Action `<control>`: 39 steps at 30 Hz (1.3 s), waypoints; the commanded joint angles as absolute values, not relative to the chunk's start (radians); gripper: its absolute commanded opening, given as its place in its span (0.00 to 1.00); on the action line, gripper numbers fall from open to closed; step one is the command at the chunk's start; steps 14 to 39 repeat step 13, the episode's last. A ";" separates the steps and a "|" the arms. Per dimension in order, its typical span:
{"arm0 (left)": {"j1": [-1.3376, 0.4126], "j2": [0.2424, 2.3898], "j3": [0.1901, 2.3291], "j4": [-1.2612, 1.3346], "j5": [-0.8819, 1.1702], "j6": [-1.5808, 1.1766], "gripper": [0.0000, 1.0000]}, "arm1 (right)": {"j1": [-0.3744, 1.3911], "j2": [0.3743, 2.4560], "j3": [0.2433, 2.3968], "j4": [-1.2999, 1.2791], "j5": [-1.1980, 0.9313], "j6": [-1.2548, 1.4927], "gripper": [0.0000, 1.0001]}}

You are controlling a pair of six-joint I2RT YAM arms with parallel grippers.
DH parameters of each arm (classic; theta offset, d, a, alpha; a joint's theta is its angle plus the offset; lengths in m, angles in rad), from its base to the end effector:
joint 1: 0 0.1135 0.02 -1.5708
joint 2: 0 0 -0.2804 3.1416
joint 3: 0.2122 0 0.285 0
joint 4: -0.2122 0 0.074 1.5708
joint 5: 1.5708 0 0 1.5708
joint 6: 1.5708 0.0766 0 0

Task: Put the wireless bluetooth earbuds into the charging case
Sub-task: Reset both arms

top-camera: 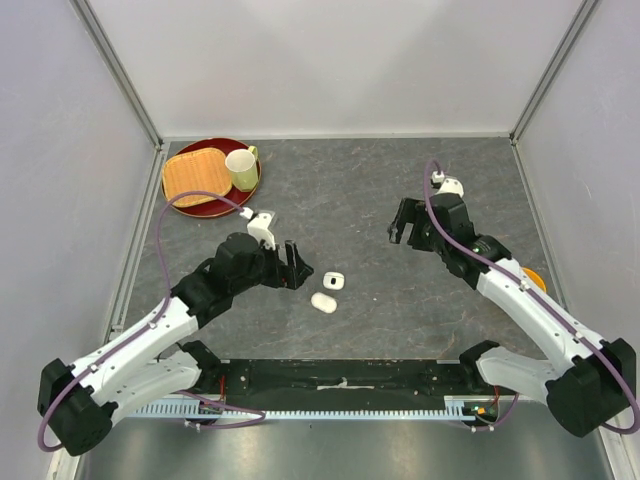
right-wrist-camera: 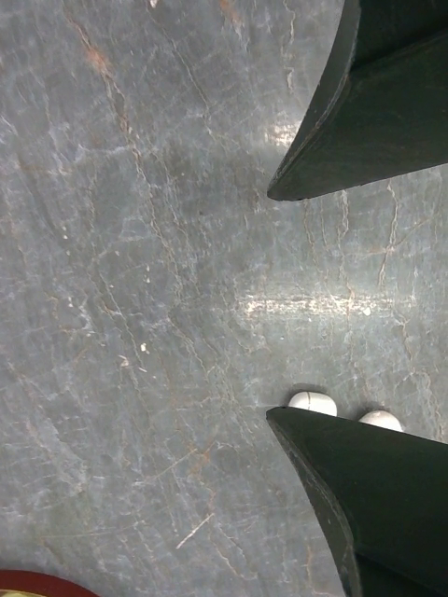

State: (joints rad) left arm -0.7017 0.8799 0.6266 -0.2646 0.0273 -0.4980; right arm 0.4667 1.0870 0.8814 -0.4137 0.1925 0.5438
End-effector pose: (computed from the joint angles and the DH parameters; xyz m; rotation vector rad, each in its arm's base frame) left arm 0.1949 -0.1674 0.2433 0.2387 2.1658 -0.7394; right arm 0.2710 0.1201 0.2770 0.1939 2.1916 0.3623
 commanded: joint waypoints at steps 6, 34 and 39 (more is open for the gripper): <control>-0.698 0.874 0.749 -0.290 -0.143 -0.454 0.90 | 0.462 1.105 0.888 -0.403 0.129 0.574 0.98; -0.698 0.884 0.753 -0.288 -0.212 -0.491 0.90 | 0.462 1.048 0.842 -0.400 0.247 0.549 0.98; -0.698 0.884 0.753 -0.288 -0.212 -0.491 0.90 | 0.462 1.048 0.842 -0.400 0.247 0.549 0.98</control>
